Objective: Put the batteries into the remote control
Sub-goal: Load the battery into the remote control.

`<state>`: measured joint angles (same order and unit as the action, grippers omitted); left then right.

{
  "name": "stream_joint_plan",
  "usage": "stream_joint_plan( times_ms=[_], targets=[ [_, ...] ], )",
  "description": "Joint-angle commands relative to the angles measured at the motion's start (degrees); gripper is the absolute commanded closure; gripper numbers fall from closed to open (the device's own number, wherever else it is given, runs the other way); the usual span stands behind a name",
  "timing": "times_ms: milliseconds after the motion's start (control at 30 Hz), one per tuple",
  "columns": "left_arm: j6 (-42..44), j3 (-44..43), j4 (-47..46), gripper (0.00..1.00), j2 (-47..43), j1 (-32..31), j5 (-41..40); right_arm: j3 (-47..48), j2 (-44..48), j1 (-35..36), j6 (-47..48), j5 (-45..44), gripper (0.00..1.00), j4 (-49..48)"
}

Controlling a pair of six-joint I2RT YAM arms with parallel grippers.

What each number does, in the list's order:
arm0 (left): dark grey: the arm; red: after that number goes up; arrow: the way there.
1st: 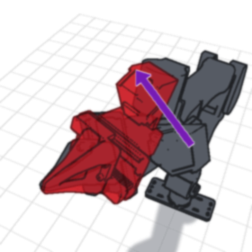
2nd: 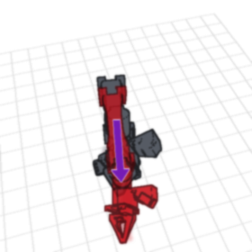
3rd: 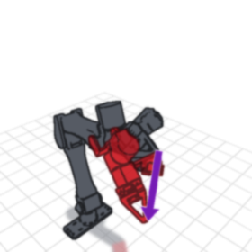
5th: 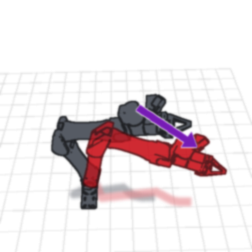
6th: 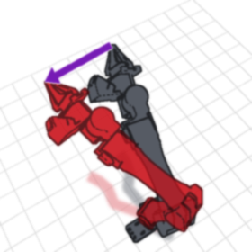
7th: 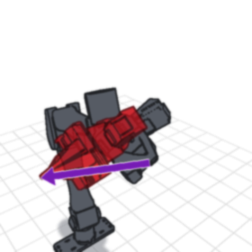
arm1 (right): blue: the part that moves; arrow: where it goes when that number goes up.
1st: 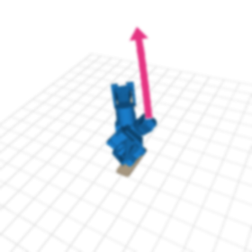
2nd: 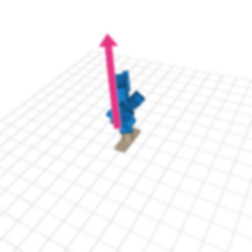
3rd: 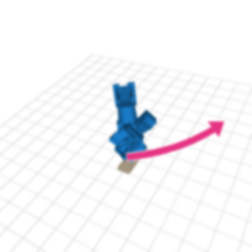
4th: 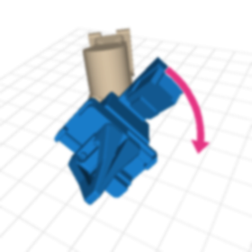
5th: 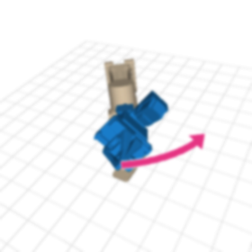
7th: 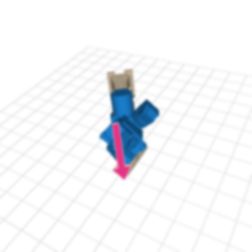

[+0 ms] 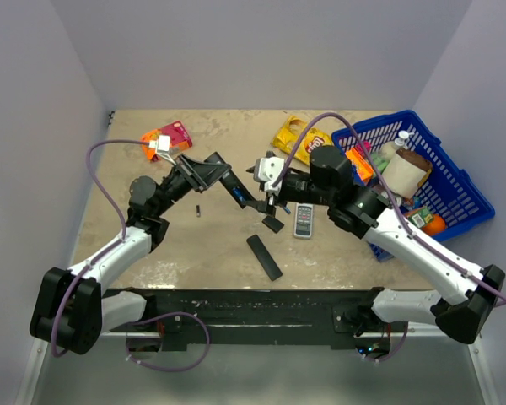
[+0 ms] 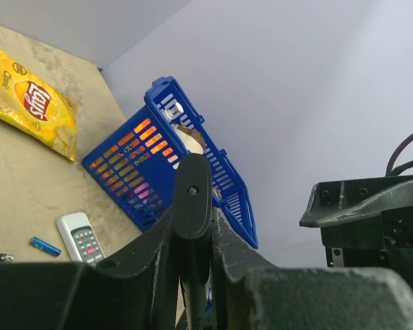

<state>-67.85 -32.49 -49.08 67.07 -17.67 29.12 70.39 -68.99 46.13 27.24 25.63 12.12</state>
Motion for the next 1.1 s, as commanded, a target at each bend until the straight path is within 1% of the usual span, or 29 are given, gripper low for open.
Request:
stream_joint_plan(
  times_ms=[0,67,100,300,400,600,833,1067],
  targets=[
    [-1.40,-2.75,-2.16,1.00,0.34,-0.17,3.13,3.69,-1.75,-0.51,12.99,7.93,0.28,5.80],
    [-1.32,-3.19,-2.07,1.00,0.34,-0.08,4.18,5.71,-2.98,-0.51,14.50,9.35,0.30,8.43],
    [-1.32,-3.45,-2.16,1.00,0.43,-0.08,4.53,6.24,-4.12,-0.60,15.37,9.88,0.33,8.88],
    [-1.05,-4.42,-3.30,1.00,0.96,-0.08,7.96,9.15,-6.42,-0.60,17.75,12.51,0.41,11.43],
    [-1.23,-4.69,-3.39,1.00,1.05,0.00,9.02,9.59,-7.21,-0.60,19.33,13.40,0.48,12.40],
    [-1.23,-5.48,-3.92,1.00,1.84,-0.08,10.60,10.99,-8.44,-0.69,20.92,14.01,0.51,14.51],
    [-1.14,-6.09,-3.65,1.00,2.01,-0.08,11.13,12.14,-10.02,-0.78,22.06,14.19,0.60,15.91],
    [-0.35,-7.15,-2.51,1.00,2.01,-0.08,11.74,12.84,-11.08,-0.95,22.41,14.10,0.63,16.09]
  ],
)
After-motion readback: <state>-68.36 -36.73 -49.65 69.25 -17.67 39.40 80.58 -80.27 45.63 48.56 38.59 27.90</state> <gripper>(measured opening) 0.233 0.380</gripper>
